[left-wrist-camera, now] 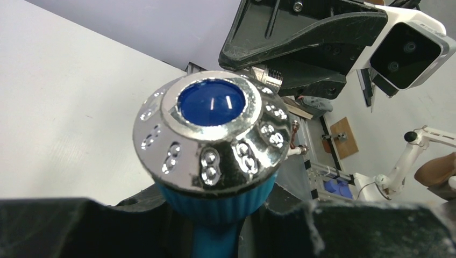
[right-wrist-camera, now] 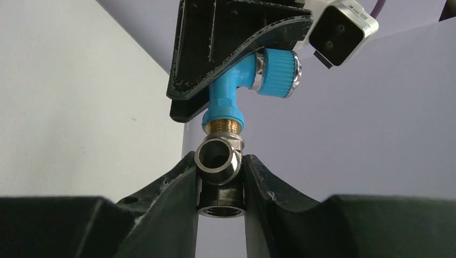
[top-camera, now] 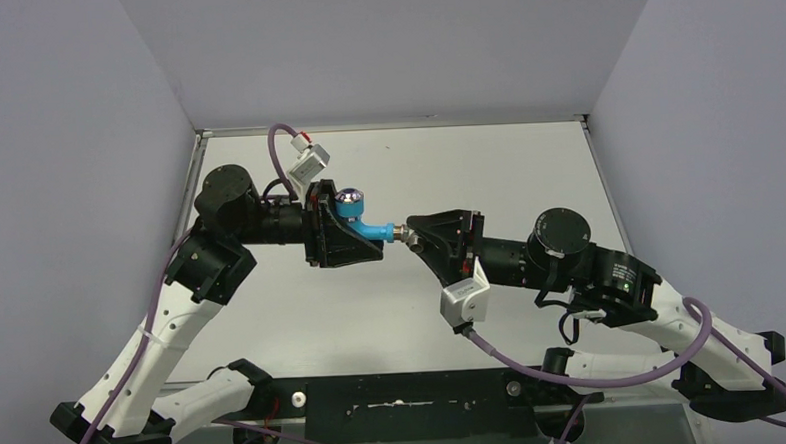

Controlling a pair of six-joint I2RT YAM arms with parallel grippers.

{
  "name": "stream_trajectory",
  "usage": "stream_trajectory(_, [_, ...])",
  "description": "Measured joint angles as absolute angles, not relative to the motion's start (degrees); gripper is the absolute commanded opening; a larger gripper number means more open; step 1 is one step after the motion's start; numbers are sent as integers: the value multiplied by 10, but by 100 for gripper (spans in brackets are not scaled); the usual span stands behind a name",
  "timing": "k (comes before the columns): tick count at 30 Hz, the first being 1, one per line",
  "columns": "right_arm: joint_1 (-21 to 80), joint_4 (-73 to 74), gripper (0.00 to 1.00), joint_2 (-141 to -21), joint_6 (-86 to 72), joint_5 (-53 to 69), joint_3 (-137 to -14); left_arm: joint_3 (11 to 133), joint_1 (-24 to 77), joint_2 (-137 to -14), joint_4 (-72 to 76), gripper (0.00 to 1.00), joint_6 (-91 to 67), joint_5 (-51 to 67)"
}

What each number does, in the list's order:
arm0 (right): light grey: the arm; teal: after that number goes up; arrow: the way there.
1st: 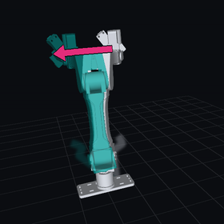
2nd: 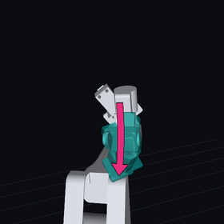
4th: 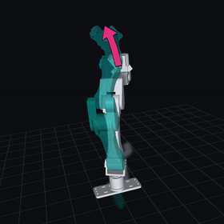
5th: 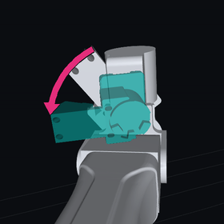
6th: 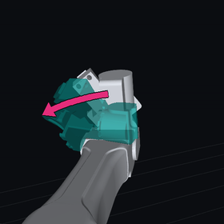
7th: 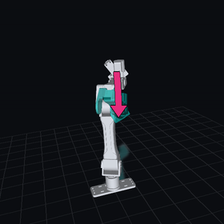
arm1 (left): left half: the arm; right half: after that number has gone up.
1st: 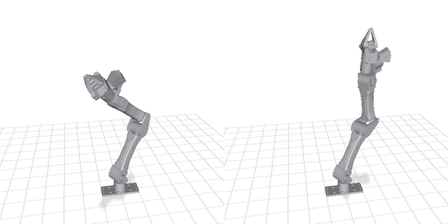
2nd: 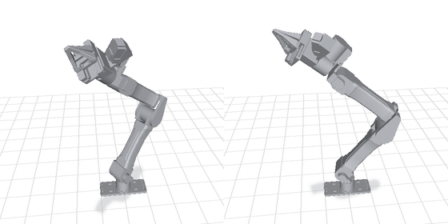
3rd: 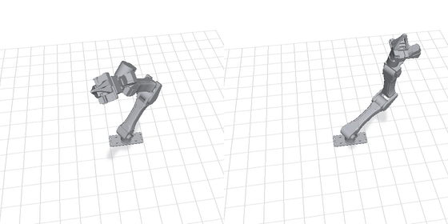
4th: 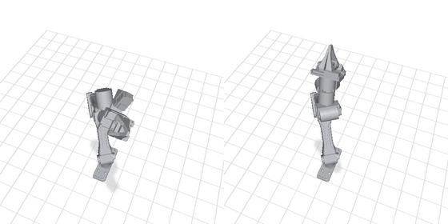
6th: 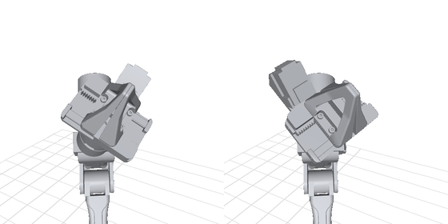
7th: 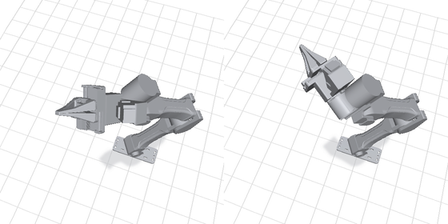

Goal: Install the water faucets
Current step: Screw the water faucet onto the adaptor.

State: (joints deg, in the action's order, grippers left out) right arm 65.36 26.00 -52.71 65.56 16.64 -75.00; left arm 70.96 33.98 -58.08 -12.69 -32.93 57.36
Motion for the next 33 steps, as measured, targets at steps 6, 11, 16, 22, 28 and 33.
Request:
stream_trajectory(6, [656,263,7,-527,644,167,-750,708,339,-579,-132,0,-333,577])
stream_trajectory(11, [657,260,0,-527,609,169,-750,707,339,-576,-136,0,-329,578])
stream_trajectory(16, [657,258,0,-529,566,169,-750,707,339,-571,-149,0,-302,579])
stream_trajectory(22, [658,258,0,-543,496,171,-765,700,336,-552,-154,0,-252,573])
stream_trajectory(28, [661,250,0,-551,408,181,-768,673,335,-524,-140,0,-209,568])
stream_trajectory(33, [661,244,0,-552,330,179,-768,673,335,-523,-142,0,-155,573])
